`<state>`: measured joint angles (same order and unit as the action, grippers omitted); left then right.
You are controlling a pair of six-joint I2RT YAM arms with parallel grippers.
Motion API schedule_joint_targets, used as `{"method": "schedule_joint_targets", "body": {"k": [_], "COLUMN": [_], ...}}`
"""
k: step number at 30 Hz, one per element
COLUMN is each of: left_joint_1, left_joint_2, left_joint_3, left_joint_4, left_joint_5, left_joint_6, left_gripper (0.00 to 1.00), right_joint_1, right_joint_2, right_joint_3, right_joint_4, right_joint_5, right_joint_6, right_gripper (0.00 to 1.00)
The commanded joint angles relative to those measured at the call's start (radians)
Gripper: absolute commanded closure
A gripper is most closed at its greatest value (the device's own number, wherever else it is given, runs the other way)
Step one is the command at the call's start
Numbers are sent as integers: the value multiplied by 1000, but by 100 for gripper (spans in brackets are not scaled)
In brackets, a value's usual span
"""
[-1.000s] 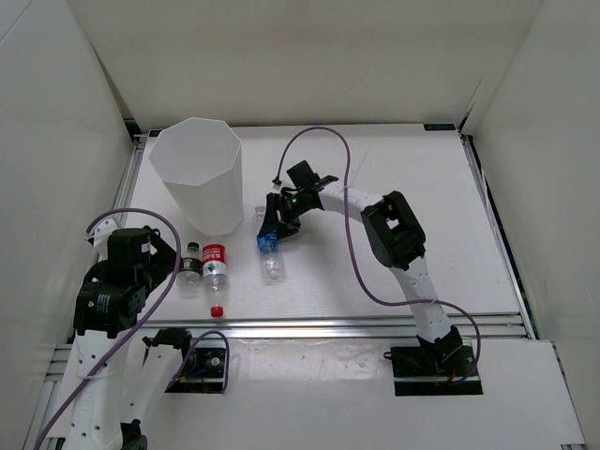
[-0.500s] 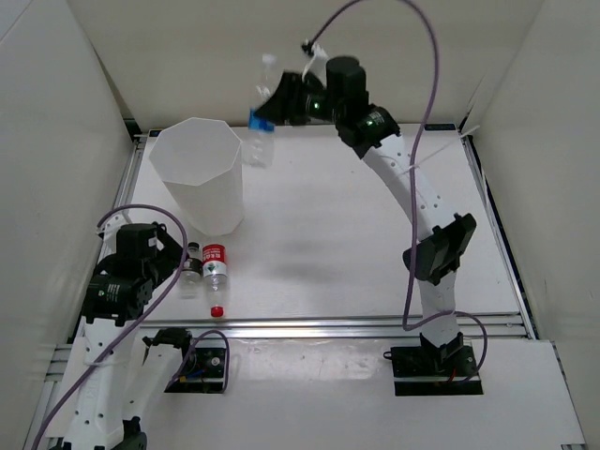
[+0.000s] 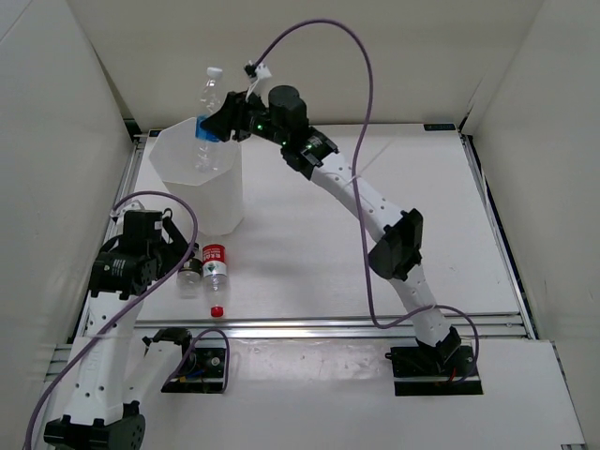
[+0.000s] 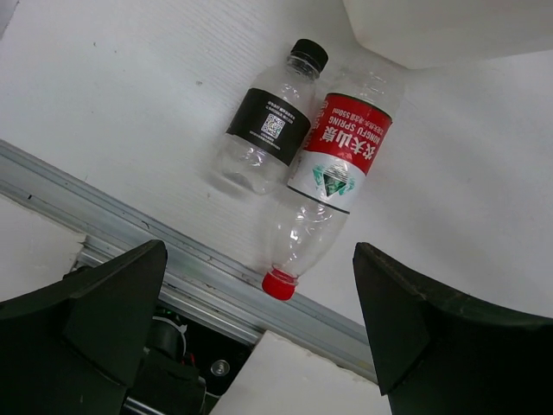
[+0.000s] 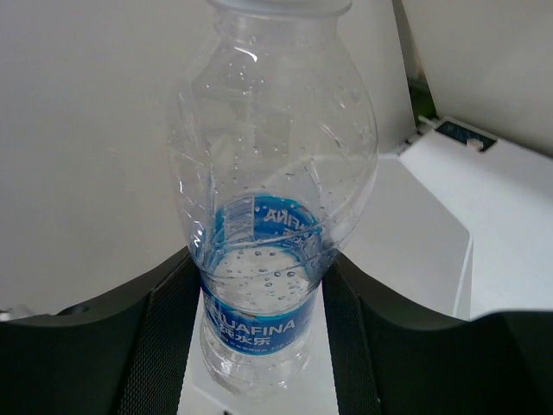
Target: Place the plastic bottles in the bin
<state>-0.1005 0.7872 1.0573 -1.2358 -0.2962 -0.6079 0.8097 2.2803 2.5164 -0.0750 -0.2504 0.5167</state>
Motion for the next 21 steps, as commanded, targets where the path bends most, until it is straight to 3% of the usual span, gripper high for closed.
{"method": "schedule_joint_targets", "body": {"k": [1, 3, 4, 5, 12, 15, 21], "left_joint_1": [-2, -2, -2, -2, -2, -2, -2], "left_joint_2": [29, 29, 29, 29, 20, 33, 135], "left_joint_3": [46, 46, 46, 46, -28, -100, -235], "left_joint_4": [-7, -7, 5, 15, 130, 249, 409], "left_joint_5": [29, 63, 72, 72, 52, 191, 261], "left_joint_6": [39, 39, 39, 30, 19, 96, 51], "left_gripper": [0, 0, 0, 0, 0, 0, 0], "right_joint_1": [19, 19, 19, 19, -4, -33, -75], "right_joint_2": [-1, -1, -1, -1, -243, -292, -364], "right_joint_3": [36, 21, 21, 21, -132, -153, -205], "right_joint_4": [119, 133, 133, 104, -17, -89, -178], "right_joint_5": [40, 53, 53, 36, 186, 186, 177], "right_joint_6": [-72, -84, -95, -125, -212, -211, -241], "right_gripper": [67, 57, 22, 0, 0, 0, 0]}}
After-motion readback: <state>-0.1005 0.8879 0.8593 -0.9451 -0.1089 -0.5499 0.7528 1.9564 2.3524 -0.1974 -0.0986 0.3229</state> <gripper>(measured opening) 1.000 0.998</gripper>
